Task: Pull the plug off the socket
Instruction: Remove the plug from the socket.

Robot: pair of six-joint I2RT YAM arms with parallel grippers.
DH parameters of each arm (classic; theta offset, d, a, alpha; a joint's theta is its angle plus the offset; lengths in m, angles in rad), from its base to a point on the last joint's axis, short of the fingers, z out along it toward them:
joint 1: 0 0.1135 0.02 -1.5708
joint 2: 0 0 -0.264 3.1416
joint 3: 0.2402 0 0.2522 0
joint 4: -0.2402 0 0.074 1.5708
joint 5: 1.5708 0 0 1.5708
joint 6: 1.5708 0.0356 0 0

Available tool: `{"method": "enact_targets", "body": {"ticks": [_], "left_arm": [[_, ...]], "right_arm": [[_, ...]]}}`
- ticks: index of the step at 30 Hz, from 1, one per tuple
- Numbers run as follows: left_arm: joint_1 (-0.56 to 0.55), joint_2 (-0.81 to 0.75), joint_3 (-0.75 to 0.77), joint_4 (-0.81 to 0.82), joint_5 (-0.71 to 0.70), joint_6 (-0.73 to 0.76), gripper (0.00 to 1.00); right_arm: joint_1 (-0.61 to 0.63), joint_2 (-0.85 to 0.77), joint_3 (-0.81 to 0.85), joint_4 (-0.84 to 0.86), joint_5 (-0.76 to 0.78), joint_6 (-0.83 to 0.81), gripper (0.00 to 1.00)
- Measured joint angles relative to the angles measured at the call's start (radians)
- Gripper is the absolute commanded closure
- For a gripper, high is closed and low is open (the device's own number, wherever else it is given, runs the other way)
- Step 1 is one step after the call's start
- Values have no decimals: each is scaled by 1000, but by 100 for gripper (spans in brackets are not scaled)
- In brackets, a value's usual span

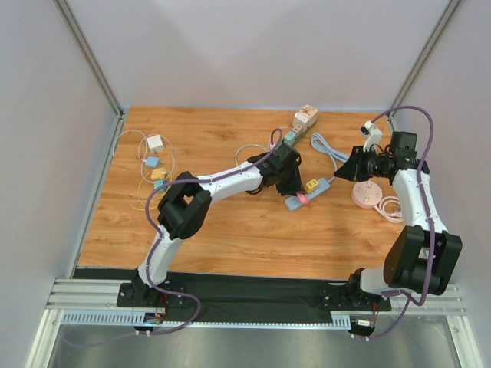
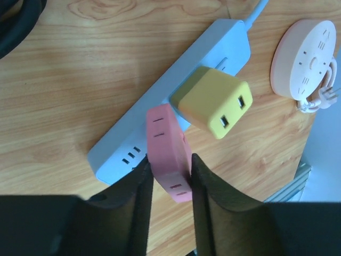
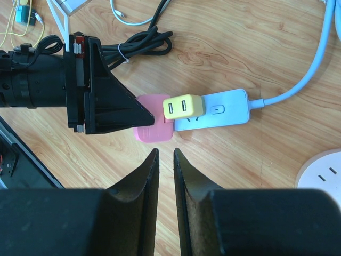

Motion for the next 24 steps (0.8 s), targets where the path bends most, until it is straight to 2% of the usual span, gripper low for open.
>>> {"method": "enact_targets", "body": {"ticks": [1,3,6,17,24], "left_arm": [[0,0,0,2,3,4,79],[0,0,3,5,-3,28,89],[2,0,5,4,3,81,97],[33,0,11,-17,87,287,98],[79,6,86,-163,142,462,95]], "right_arm": [[0,0,0,0,0,0,82],[0,0,0,0,0,0,82],[0,0,0,0,0,0,82],[0,2,0,0,-12,0,82],[5,58,1,-19,-38,-3,82]]}}
